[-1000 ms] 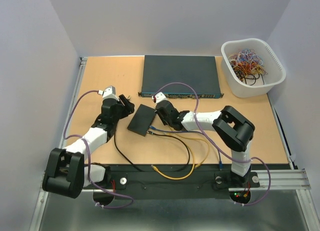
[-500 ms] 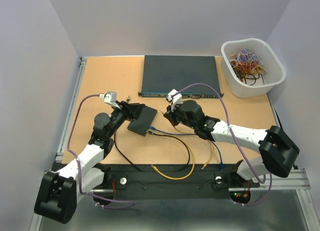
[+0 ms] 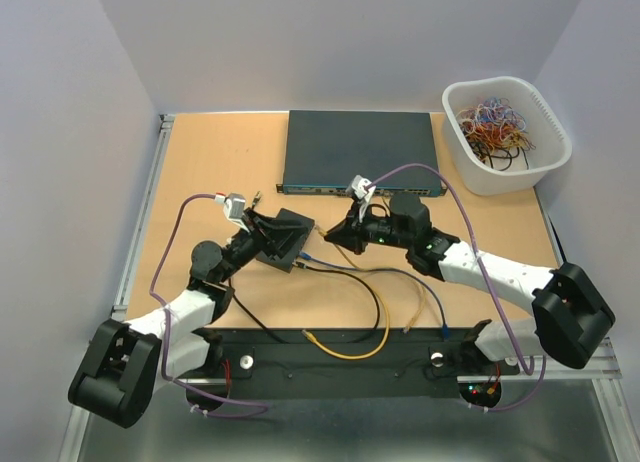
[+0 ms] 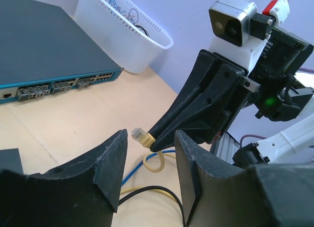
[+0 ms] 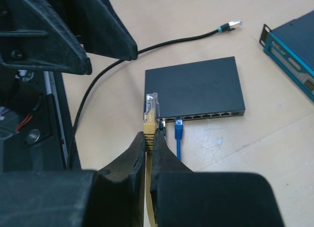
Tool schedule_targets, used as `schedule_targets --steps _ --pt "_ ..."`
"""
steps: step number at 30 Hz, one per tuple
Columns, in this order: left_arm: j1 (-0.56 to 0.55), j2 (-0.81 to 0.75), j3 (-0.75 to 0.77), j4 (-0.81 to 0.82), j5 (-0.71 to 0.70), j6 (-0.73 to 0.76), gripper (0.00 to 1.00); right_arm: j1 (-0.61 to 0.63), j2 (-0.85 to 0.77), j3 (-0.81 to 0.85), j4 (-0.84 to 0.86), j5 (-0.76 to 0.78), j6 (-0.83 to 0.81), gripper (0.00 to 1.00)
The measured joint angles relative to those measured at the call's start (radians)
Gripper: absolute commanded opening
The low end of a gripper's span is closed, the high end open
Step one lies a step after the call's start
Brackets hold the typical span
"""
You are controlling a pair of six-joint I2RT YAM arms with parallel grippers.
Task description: Insert the plug into the switch port
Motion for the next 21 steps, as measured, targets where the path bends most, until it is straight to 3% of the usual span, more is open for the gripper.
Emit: schedule_targets --steps 11,21 --pt "-0.05 0.05 0.0 0.04 -0.001 -0.003 0.54 -0.013 -0.007 -0.017 0.07 -0.15 0.05 0.0" --pt "-0.12 0.112 0.049 0.01 -0.082 -0.003 0.54 -0.016 -0.006 -0.017 0.075 -0.082 0.057 0.0"
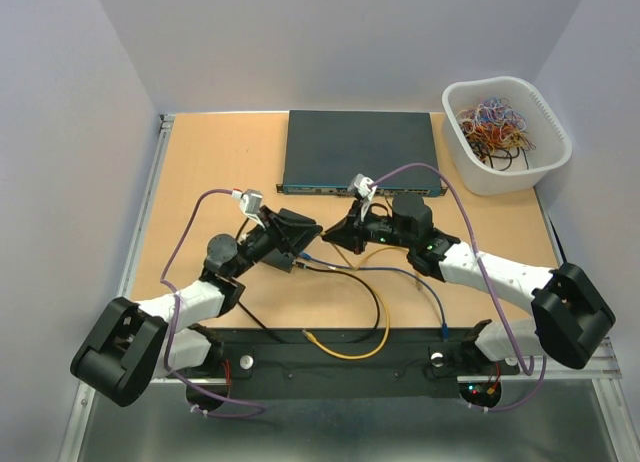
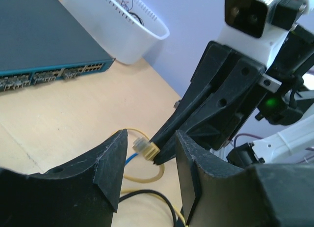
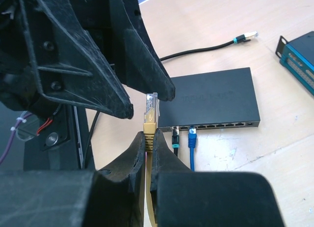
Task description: Insert the plug into the switch port
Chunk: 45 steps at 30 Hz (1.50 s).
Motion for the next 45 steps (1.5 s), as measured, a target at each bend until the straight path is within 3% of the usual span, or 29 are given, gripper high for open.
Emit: schedule_targets --steps 5,24,30,32,34,40,45 --pt "-0.02 0.011 0.039 -0.037 -0.055 -0.012 0.51 0.001 0.011 0.0 -0.003 0.043 -0.003 0.0" --pt "-0.109 0.06 0.241 -0.516 -0.328 -0.046 0.48 0.072 0.013 0.0 -0.047 0.329 -0.059 0.0" --pt "-0.116 0.064 0.251 -0.551 -0.363 -0.048 0.45 0.073 0.011 0.0 -0.051 0.37 -0.062 0.0" --pt "-0.12 0.07 0.255 -0.551 -0.364 -0.05 0.42 0.073 0.011 0.0 -0.056 0.376 -0.062 0.0" --pt "-0.124 0.077 0.261 -0.552 -0.364 -0.052 0.3 0.073 0.011 0.0 -0.063 0.378 -0.062 0.0" --pt "-0.135 0.09 0.275 -0.533 -0.36 -0.066 0.1 0.073 0.011 0.0 -0.067 0.378 -0.061 0.0" --pt "-0.14 0.093 0.276 -0.523 -0.36 -0.071 0.0 0.073 0.014 -0.001 -0.059 0.373 -0.052 0.01"
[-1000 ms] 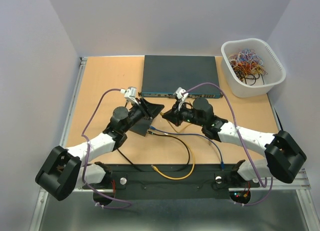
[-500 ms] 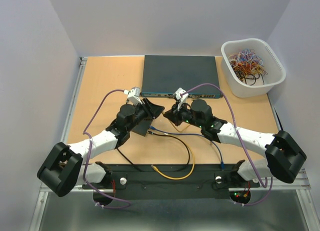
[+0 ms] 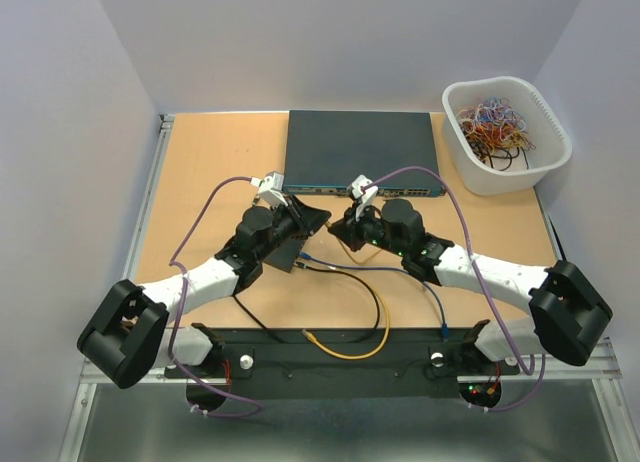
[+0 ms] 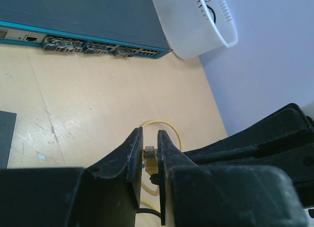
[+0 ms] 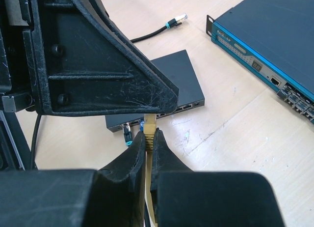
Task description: Insert the plug into the switch port
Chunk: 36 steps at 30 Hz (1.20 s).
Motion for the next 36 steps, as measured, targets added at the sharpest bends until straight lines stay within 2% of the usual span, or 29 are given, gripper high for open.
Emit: schedule_targets --steps 3,4,5,9,11,14,18,19,22,29,36 --pt "0.001 0.004 -0.003 0.018 0.006 0.013 0.0 0.0 0.002 0.0 0.004 -0.003 0.018 0.51" --pt "0.001 0.004 -0.009 0.035 0.016 0.029 0.0 -0.001 0.002 0.0 0.005 -0.008 0.035 0.94" --pt "0.001 0.002 -0.018 0.063 0.031 0.054 0.0 -0.001 0.0 0.0 0.011 -0.023 0.042 1.0" --pt "0.01 -0.018 -0.05 0.136 0.102 0.148 0.0 -0.002 -0.056 0.0 -0.022 -0.084 0.074 1.0" --pt "0.033 -0.027 -0.065 0.216 0.164 0.187 0.0 -0.01 -0.116 0.005 -0.044 -0.133 0.093 1.0" --pt "0.092 -0.032 -0.11 0.38 0.283 0.194 0.0 -0.032 -0.216 0.009 -0.055 -0.22 0.127 0.94" --pt "0.155 -0.01 -0.156 0.495 0.443 0.11 0.0 -0.072 -0.305 0.023 -0.055 -0.343 0.164 0.79" --pt "0.16 0.014 -0.156 0.514 0.484 0.072 0.0 -0.08 -0.309 0.032 -0.055 -0.383 0.175 0.7" --pt "0.16 0.068 -0.156 0.526 0.546 0.01 0.0 -0.082 -0.286 0.051 -0.055 -0.455 0.194 0.57" --pt "0.162 0.055 -0.158 0.53 0.612 -0.066 0.0 -0.082 -0.227 0.053 -0.075 -0.521 0.211 0.54" --pt "0.162 -0.155 -0.16 0.55 0.634 -0.019 0.0 -0.082 -0.204 0.052 -0.074 -0.539 0.224 0.52"
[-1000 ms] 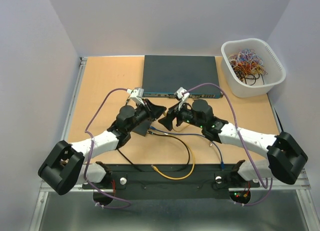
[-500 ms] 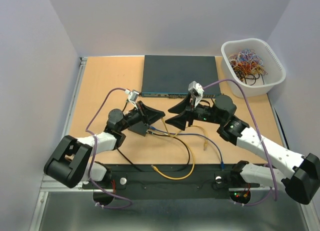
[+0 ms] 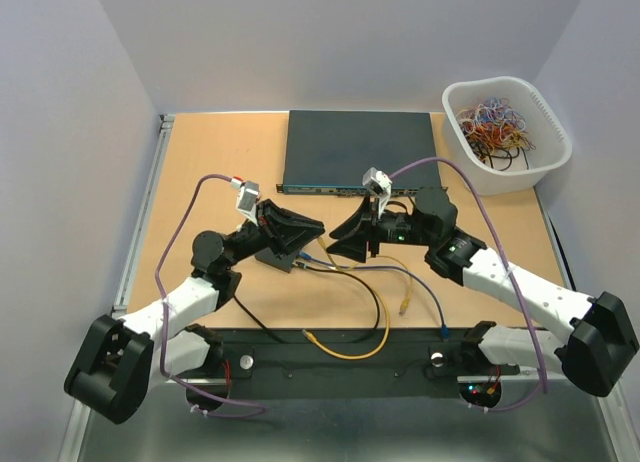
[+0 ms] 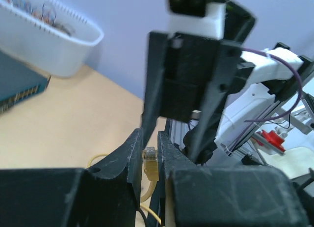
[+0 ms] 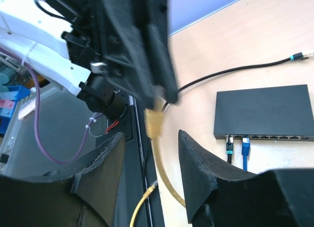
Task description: Insert the plug into the switch port
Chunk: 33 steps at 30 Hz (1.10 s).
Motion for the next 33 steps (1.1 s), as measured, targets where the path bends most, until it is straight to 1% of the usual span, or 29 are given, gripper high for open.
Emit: schedule_targets --steps 5,10,16,26,33 --pt "0.0 -0.072 0.0 0.019 0.003 0.04 0.0 0.0 0.033 0.0 0.017 -0.025 0.023 0.49" --pt "0.0 -0.074 -0.014 0.015 0.002 0.05 0.0 0.0 0.069 0.0 0.047 -0.072 0.052 0.45" --pt "0.0 -0.074 -0.019 0.012 -0.003 0.064 0.0 0.0 0.072 0.0 0.103 -0.126 0.085 0.42" --pt "-0.013 -0.069 -0.019 0.011 -0.008 0.065 0.0 0.0 0.117 0.0 0.138 -0.148 0.113 0.35" --pt "-0.021 -0.066 -0.02 0.011 -0.013 0.067 0.0 0.0 0.135 0.001 0.17 -0.149 0.135 0.26"
